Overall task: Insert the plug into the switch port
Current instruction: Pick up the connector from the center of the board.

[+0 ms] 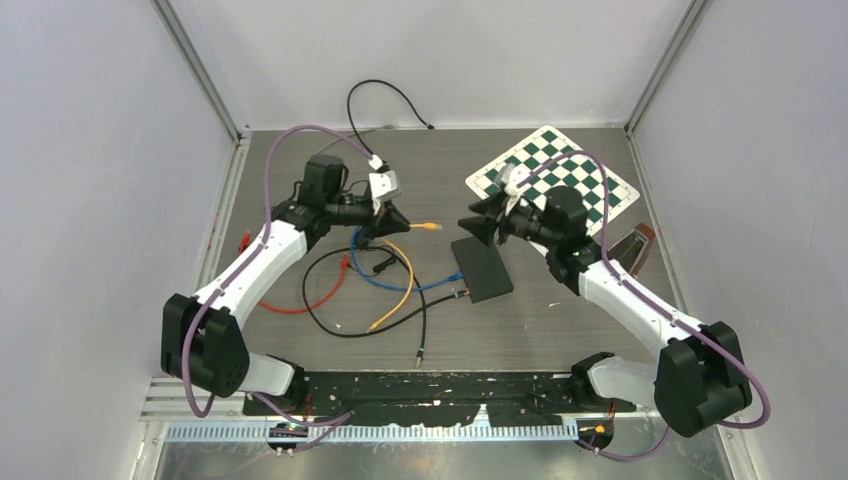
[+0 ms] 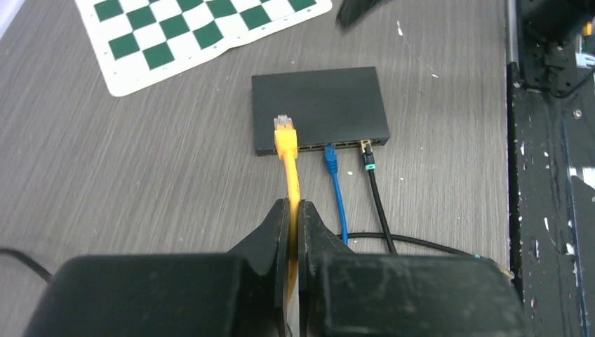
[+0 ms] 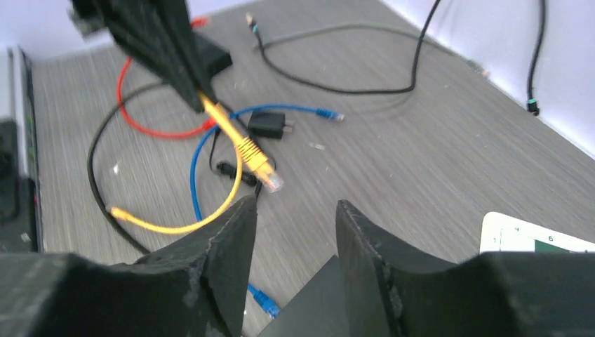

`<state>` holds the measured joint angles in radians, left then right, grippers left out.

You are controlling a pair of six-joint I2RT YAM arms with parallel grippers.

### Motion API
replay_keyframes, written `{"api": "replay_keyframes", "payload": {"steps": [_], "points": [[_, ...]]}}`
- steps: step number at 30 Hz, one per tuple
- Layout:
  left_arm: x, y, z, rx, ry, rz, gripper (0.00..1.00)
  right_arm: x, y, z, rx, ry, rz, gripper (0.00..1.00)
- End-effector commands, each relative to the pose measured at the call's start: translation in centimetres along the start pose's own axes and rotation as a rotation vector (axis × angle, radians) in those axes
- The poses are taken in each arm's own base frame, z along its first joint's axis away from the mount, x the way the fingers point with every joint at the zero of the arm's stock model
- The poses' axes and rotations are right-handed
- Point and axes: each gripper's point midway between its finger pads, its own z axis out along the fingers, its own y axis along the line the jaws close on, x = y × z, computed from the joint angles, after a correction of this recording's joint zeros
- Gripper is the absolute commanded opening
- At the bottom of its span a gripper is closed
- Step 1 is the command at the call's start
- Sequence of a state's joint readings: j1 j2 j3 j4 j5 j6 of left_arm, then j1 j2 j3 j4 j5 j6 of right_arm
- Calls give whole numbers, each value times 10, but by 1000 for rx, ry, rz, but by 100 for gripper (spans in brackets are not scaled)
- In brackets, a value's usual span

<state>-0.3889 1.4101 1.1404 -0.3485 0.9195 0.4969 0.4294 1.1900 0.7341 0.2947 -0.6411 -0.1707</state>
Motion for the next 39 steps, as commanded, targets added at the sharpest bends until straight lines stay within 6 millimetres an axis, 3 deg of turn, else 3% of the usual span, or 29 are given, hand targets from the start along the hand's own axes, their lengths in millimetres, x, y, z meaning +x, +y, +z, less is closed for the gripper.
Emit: {"api": "replay_keyframes", "payload": {"steps": [1, 2, 3, 4, 5, 8, 14, 19, 23, 28, 36, 39], "points": [[-39, 3, -17, -61, -166, 81, 0, -79, 0, -16, -52, -286, 183, 54], [-40, 4, -18, -72, -170, 86, 0, -88, -9, -18, -21, -300, 237, 55], [-41, 4, -20, -84, -173, 95, 0, -81, -13, -15, -5, -268, 398, 56], [-42, 5, -21, -96, -180, 108, 0, -92, -16, -15, -16, -269, 495, 57], [-42, 6, -23, -118, -185, 114, 0, -79, -16, -8, -31, -214, 578, 60], [-53, 8, -29, -176, -256, 190, 0, -74, -15, -1, -59, -197, 819, 65], [-69, -1, -37, -203, -368, 318, 0, -65, -17, 8, -87, -200, 1062, 73], [-73, -10, -40, -186, -395, 374, 0, -54, -18, 14, -84, -167, 1108, 75], [-72, -13, -38, -166, -404, 382, 0, -47, -11, 18, -128, -152, 1140, 70], [-69, -13, -35, -160, -433, 368, 0, -54, 0, 24, -223, -197, 1153, 62], [-63, -12, -31, -153, -423, 340, 0, -64, 10, 29, -272, -228, 1169, 57], [-59, -11, -29, -153, -417, 329, 0, -65, 12, 31, -277, -233, 1170, 48]]}}
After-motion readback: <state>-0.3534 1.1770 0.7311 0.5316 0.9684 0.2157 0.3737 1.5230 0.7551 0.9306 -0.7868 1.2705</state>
